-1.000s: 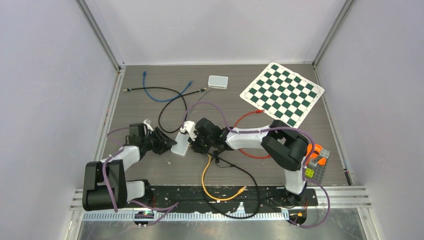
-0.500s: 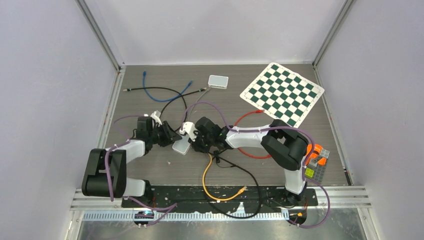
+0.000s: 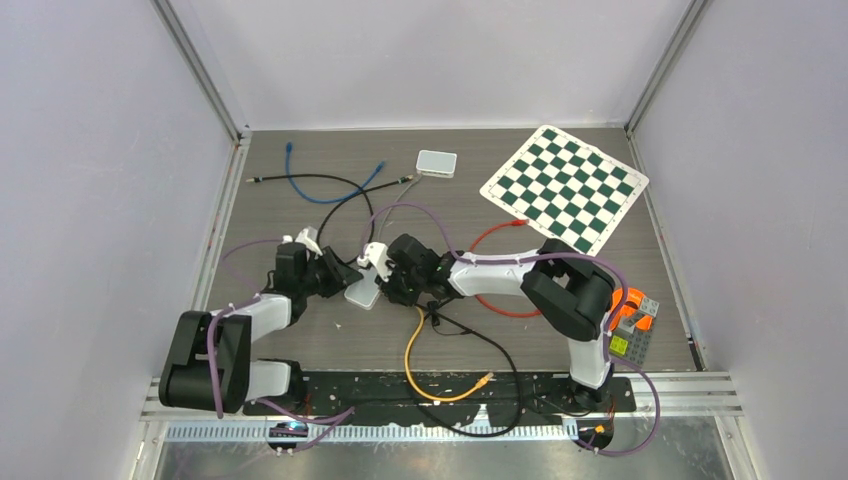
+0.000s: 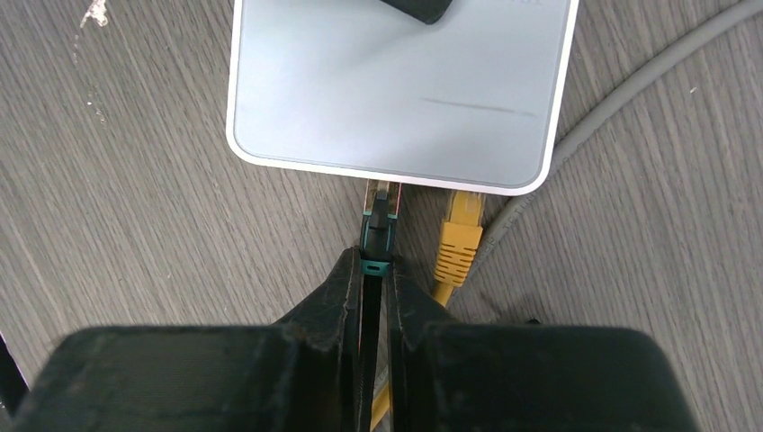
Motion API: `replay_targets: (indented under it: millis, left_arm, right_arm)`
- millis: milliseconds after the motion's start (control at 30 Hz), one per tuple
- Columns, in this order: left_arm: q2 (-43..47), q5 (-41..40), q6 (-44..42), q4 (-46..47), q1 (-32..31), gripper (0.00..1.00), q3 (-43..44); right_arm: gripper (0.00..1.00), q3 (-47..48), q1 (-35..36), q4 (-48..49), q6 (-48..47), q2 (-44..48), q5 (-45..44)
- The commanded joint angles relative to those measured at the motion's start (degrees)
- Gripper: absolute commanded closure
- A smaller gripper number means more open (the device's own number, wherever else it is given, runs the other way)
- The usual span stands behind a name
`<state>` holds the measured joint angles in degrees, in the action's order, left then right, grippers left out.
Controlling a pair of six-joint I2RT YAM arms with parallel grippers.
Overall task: Insert the plug into the switch port
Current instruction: Insert the connector into the switch port.
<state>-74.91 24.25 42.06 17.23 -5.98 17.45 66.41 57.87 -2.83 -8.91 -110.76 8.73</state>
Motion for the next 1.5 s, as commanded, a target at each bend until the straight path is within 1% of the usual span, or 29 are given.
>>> replay_targets:
  millis: [0,67,200,267,333,367,433,500,567,633,733,867,1033,1133,1300,1467]
  left_arm:
    - [0.62,18.04,6.35,-14.57,-7.08,0.68,-3.45]
    - [-0.14,17.96,6.60,-14.35,-7.28,0.69,-3.24]
    - [-0.81,18.42,6.86,-14.69,-7.34,0.70,-3.68]
    - [-0.63,18.26,8.25,-12.99,-7.58,0.70,-4.34]
    - [-1.66,19.43,9.57,-10.18,-7.70,0.70,-4.68]
    - [-2.51,19.79,9.57,-10.17,-7.73,0.70,-4.29]
    - [-4.27,19.99,8.71,-11.02,-7.73,0.71,-2.71]
    - [-5.15,20.13,8.84,-10.78,-7.73,0.72,-1.93]
    - [-5.05,19.91,9.15,-11.01,-7.73,0.72,-0.09]
    - [-4.46,19.13,9.09,-12.05,-7.73,0.73,-1.04]
    - [-3.95,18.21,9.34,-13.15,-7.73,0.73,-1.00]
    - [-4.11,17.73,10.20,-12.26,-7.79,0.74,-1.93]
    - [-4.15,17.89,9.81,-13.55,-7.82,0.75,0.33]
    - [-2.68,18.15,10.24,-14.47,-7.91,0.75,0.44]
    - [0.75,18.10,11.28,-15.54,-8.16,0.75,-0.76]
    - [0.30,17.66,10.98,-15.36,-8.26,0.76,-1.43]
  right_arm:
    - [0.95,-0.63,-0.76,26.79,-4.15,-1.71,4.38]
    - [0.95,-0.65,-0.75,27.40,-7.09,-1.18,6.37]
    - [0.95,2.11,-0.83,23.63,-11.19,-1.85,5.83]
    - [0.95,4.26,-1.28,21.53,-12.59,-2.85,6.76]
    - [0.95,5.92,-1.99,20.03,-14.72,-3.34,9.84]
    - [0.95,6.14,-2.63,19.96,-15.25,-3.38,13.20]
    - [0.95,7.74,-3.39,19.66,-16.22,-3.68,17.07]
    - [0.95,10.75,-3.83,14.57,-17.43,-5.45,21.33]
    - [0.95,13.57,-3.89,11.64,-18.21,-6.67,22.58]
    - [0.95,15.10,-3.98,10.69,-17.68,-7.21,22.30]
    - [0.95,15.24,-4.08,12.14,-16.39,-7.42,22.05]
    - [0.95,14.13,-4.20,14.92,-14.83,-7.08,21.40]
    - [0.95,14.37,-4.26,16.85,-13.83,-7.68,23.12]
    - [0.95,15.32,-4.18,17.57,-12.83,-8.75,23.11]
    - [0.95,14.47,-3.24,22.51,-10.98,-9.94,20.68]
    - [0.95,13.11,-3.20,26.59,-9.45,-10.32,20.13]
